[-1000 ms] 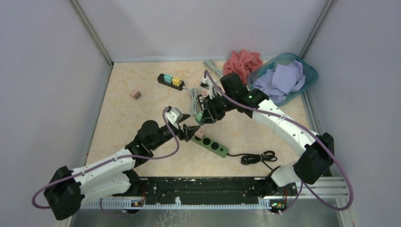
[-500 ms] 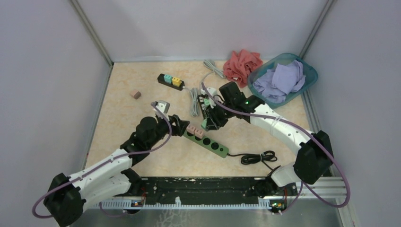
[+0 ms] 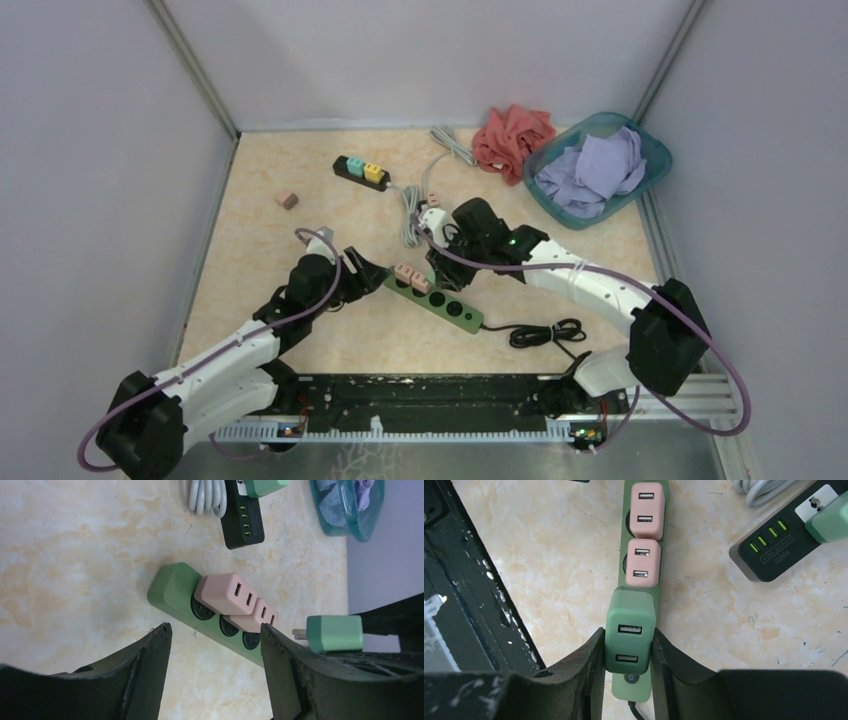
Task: Insert the plug
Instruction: Insert the plug into the socket.
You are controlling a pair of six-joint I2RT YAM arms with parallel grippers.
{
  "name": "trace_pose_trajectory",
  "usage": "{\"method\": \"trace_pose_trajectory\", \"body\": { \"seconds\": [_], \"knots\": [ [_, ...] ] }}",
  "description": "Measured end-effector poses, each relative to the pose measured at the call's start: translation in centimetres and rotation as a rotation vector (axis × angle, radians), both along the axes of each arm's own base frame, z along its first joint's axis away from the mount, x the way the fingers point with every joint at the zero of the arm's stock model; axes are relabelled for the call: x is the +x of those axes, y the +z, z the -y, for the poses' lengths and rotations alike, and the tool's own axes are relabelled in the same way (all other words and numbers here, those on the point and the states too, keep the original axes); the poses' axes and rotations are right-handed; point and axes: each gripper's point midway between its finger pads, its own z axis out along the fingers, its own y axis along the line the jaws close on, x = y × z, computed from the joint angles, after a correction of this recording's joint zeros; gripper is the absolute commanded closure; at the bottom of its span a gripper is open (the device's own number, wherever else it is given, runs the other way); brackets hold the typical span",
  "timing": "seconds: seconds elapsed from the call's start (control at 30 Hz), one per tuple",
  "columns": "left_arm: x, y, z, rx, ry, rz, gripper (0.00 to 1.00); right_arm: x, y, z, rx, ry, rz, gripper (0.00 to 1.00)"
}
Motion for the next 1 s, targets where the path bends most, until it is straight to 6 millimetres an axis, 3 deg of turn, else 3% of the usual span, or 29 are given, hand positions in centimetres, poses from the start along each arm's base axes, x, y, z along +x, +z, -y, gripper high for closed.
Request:
{"method": "trace_pose_trajectory", "body": {
  "seconds": [0.13, 0.4, 0.7, 0.83, 1.0],
  "knots": [
    [-0.7, -1.1, 0.4, -0.09, 0.04, -0.104, 0.35, -0.4, -0.5, -0.5, -0.041, 0.024, 0.061, 1.0],
    [-3.0, -5.5, 1.0, -0.196, 0.069, -0.32, 0.43, -1.0, -1.3, -0.9, -0.08, 0.04, 0.109, 1.0],
    [-2.9, -6.5, 2.9, -0.259, 0.05, -0.388, 0.54, -1.1, -2.1, -0.6, -0.127, 0.039, 0.128, 1.0],
    [-3.0, -7.5, 3.5, -0.257, 0.038, -0.423, 0.55, -0.9, -2.8, -0.4, -0.155, 0.032, 0.121, 1.0],
    [-2.5, -7.1, 4.5, -0.281, 0.02, -0.412, 0.55, -1.0, -3.4, -0.1, -0.18, 0.033, 0.11, 1.0]
  ]
}}
